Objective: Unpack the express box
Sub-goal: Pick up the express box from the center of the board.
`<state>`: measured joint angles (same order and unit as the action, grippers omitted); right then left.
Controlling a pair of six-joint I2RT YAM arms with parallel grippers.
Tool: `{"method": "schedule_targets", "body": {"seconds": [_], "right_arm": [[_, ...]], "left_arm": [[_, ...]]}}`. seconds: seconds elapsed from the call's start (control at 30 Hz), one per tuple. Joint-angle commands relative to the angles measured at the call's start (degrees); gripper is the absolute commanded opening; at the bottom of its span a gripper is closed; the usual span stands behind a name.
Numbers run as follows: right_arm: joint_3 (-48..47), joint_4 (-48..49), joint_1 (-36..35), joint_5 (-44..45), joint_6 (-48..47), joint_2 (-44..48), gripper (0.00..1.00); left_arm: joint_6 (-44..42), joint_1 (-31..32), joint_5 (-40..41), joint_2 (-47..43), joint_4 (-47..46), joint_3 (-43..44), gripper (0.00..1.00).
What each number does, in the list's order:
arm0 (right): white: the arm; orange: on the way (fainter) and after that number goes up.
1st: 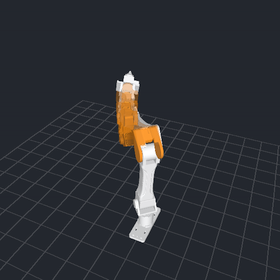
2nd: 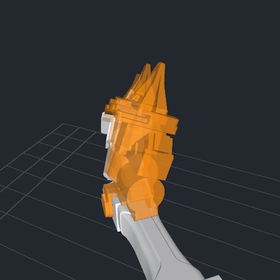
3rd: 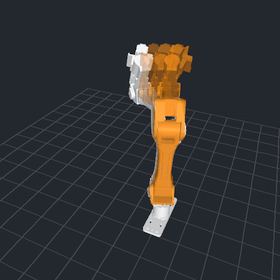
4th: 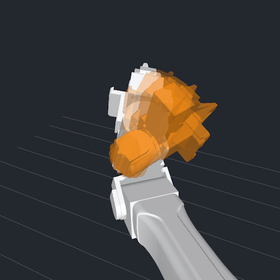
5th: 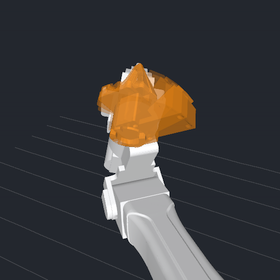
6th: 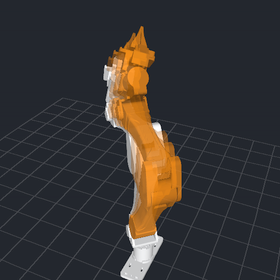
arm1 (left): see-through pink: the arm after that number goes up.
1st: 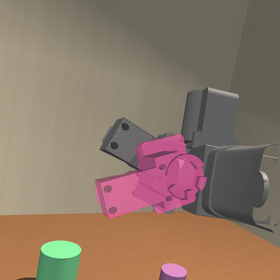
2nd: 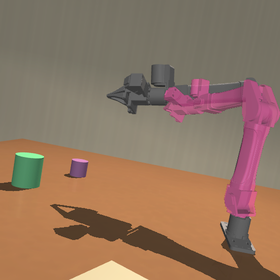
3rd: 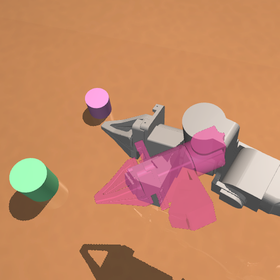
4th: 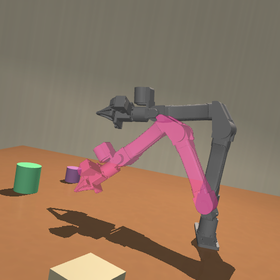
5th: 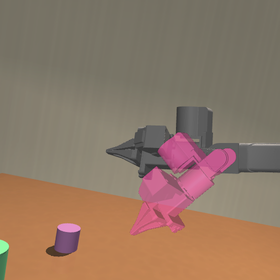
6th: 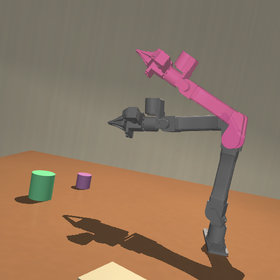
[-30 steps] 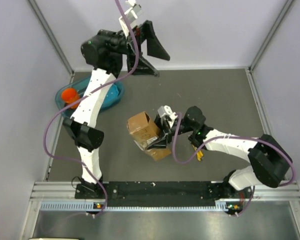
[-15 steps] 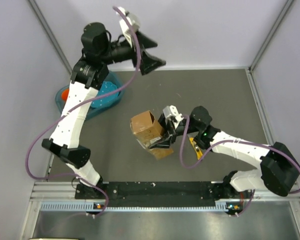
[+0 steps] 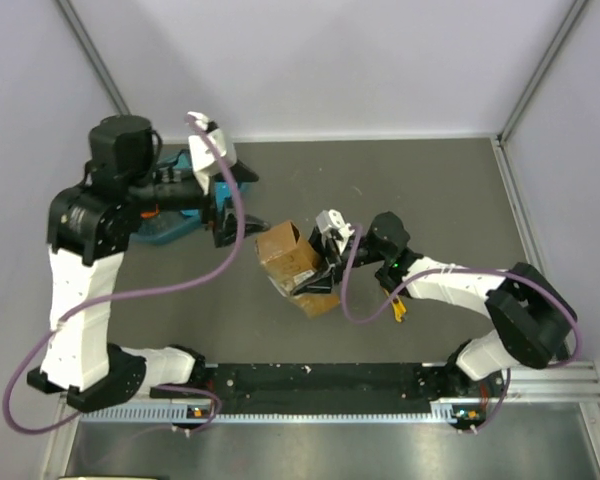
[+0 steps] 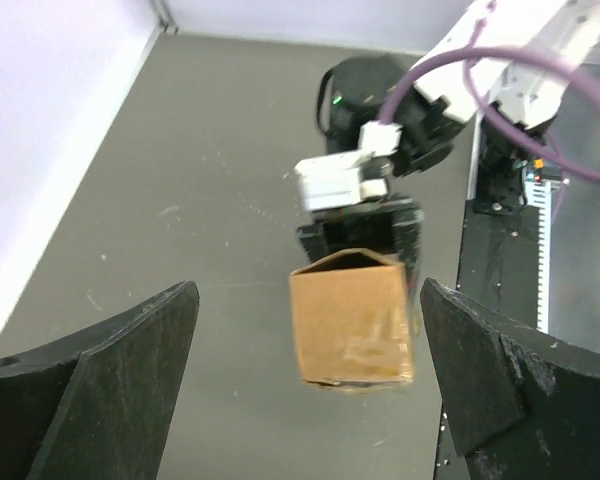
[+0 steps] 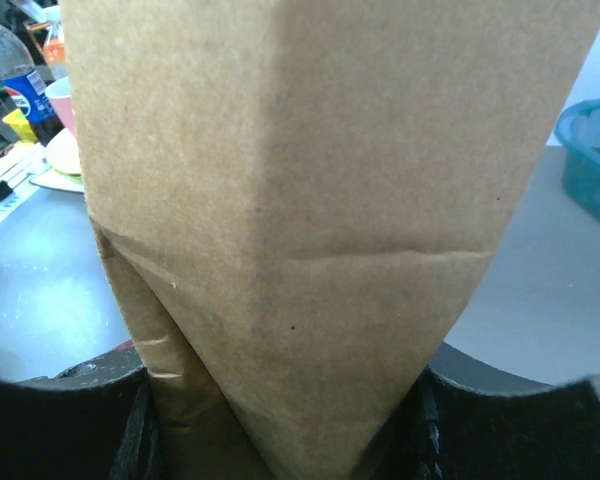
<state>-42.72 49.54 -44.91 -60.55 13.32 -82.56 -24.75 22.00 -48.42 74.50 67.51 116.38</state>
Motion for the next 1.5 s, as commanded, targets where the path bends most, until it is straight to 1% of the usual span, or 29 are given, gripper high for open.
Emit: {"method": "schedule_targets", "body": {"seconds": [0.0,0.03,0.07,0.13,0.17,0.27,0.4,0.47,0.67,0.83,1.0,1.13,1.37,1.47], "right_arm": [[-1.8,11.9,0.3,-3.3,3.7,-2.9,0.26],[-1.9,13.0,0.5,-3.3,4.9,-3.3,0.26],[-1.9,15.1,0.4,-3.8,5.4,-3.6,0.26],[-2.3,16.2,0.4,-4.0,6.0,-4.0,0.26],[-2.3,16.6,0.4,-4.5,6.0,-4.2,0.26],[-2.5,18.7,0.4,-4.6,6.9,-5.1,0.26],[-3.0,24.9,0.4,-5.0,10.5,-7.4,0.27],[-3.1,26.2,0.4,-4.9,11.1,-8.3,0.27],[-3.9,25.6,0.4,-5.2,10.2,-8.8,0.27],[-5.8,23.9,0.4,-6.4,9.4,-9.5,0.27],[-6.3,24.7,0.4,-6.8,10.1,-10.7,0.27],[-6.5,27.6,0.3,-7.5,12.2,-12.3,0.27],[-6.4,27.5,-0.3,-8.2,12.3,-13.0,0.31],[-6.7,27.5,-0.4,-8.2,12.1,-12.9,0.32]], "left_arm": [[-2.7,-0.3,-8.8,-0.8,6.7,2.3,0.99],[-5.4,-0.2,-9.7,-1.2,7.9,0.8,0.99],[-6.4,-0.2,-9.9,-1.5,8.9,-3.6,0.99],[-8.1,0.0,-7.7,-2.5,8.4,-8.5,0.99],[-9.0,0.0,-7.0,-2.8,7.7,-13.1,0.99],[-9.3,0.1,-4.1,-4.5,3.5,-19.5,0.99],[-8.0,0.1,-4.1,-2.9,1.3,-17.4,0.99],[-7.6,0.1,-5.2,-2.3,1.4,-16.4,0.99],[-7.9,1.8,-6.6,-1.6,3.8,-16.4,0.99],[-9.5,4.3,-5.8,-1.7,4.8,-20.2,0.99],[-9.2,5.2,-5.9,-0.8,3.6,-20.0,0.99],[-8.0,5.9,-6.0,0.1,1.6,-19.8,0.99],[-7.1,8.0,-4.7,1.8,0.1,-20.0,0.99],[-7.2,9.1,-3.7,1.7,0.0,-20.8,0.86]]}}
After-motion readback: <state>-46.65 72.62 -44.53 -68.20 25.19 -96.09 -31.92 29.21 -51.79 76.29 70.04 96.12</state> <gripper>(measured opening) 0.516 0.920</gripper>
